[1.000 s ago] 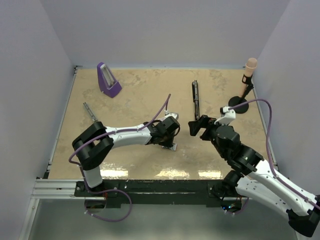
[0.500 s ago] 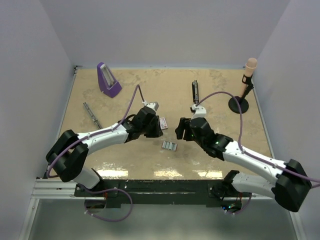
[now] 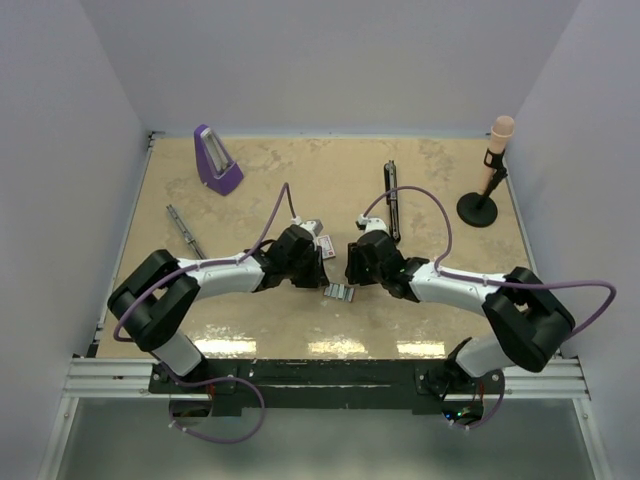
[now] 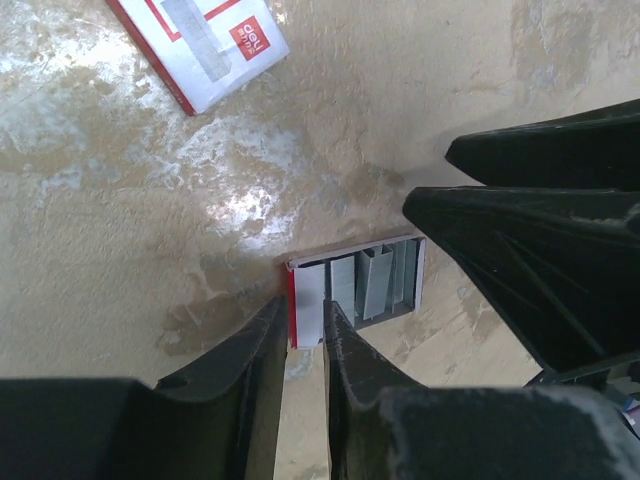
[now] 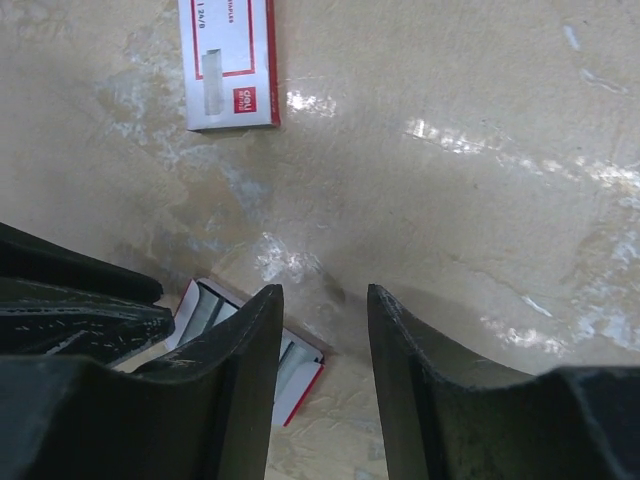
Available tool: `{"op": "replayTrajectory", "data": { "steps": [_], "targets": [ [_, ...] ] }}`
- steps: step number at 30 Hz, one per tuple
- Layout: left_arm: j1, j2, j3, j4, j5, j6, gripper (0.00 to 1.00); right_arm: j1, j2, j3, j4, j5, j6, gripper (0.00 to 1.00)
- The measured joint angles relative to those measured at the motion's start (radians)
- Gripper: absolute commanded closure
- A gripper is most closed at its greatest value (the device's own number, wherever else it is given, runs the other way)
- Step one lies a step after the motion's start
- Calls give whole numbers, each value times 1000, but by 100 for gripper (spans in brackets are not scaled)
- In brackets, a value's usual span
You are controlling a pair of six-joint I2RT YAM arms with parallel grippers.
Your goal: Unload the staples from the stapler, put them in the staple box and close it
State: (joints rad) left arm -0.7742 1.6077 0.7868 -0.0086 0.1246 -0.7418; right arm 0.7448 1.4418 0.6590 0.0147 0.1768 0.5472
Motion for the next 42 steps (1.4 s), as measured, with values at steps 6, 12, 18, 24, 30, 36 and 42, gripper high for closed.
{"op": "replayTrajectory", "data": {
  "steps": [6,12,18,24,30,36,42],
  "targets": [
    [0,14,-9,39,19,0,79,0,71,27,32,-45,-19,60],
    [0,18,-28,54,29,-2,82,0,77,27,32,-69,-28,62],
    [0,19,-39,60,33,-7,84,0,76,27,32,-84,-28,64],
    [0,19,-41,64,33,-8,85,0,76,20,32,-92,-28,65],
    [0,19,-45,68,33,-9,86,0,71,5,33,-99,-28,66],
    [0,19,-45,70,33,-23,86,0,63,-11,37,-118,-28,67],
    [0,19,-45,71,33,-26,86,0,56,-14,38,-125,-28,68]
  ]
}}
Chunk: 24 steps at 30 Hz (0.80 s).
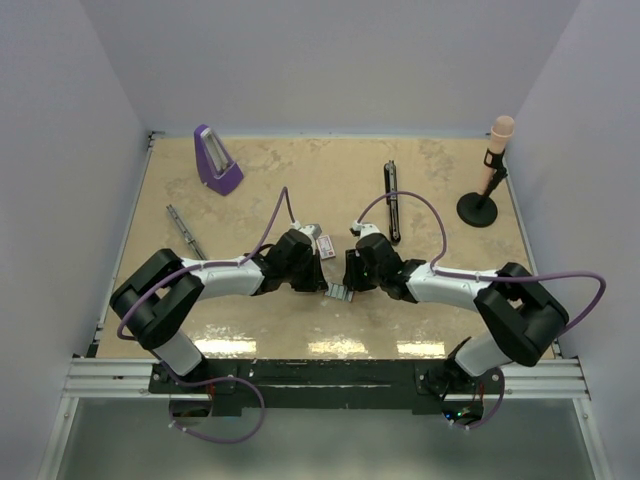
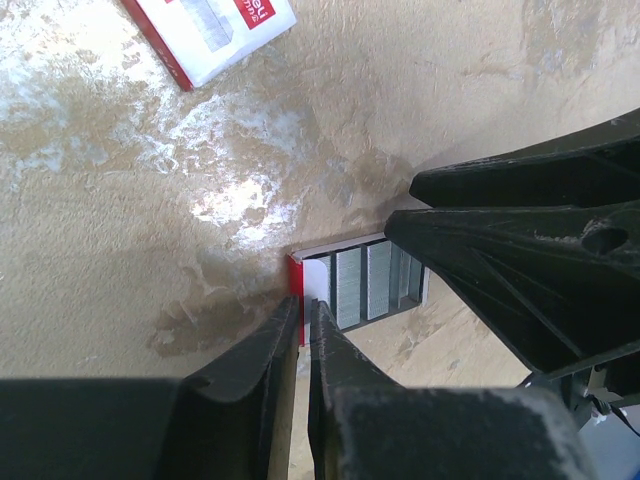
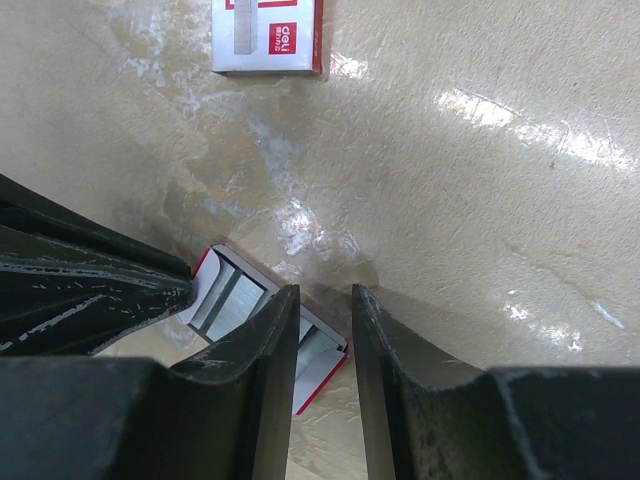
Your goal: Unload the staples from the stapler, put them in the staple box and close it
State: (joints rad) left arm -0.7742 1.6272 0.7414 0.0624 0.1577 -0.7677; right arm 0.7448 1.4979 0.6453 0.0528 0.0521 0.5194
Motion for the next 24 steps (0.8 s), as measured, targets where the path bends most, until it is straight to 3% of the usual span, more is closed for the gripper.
{"op": "replayTrajectory", "data": {
  "steps": [16,24],
  "targets": [
    [0,0,-34,47,44,-37,87,0,-73,13,-48,19,-1,55],
    [18,-84,-26,-34,8,-26,82,0,-69,105,-86,65,-10,28]
  ]
}}
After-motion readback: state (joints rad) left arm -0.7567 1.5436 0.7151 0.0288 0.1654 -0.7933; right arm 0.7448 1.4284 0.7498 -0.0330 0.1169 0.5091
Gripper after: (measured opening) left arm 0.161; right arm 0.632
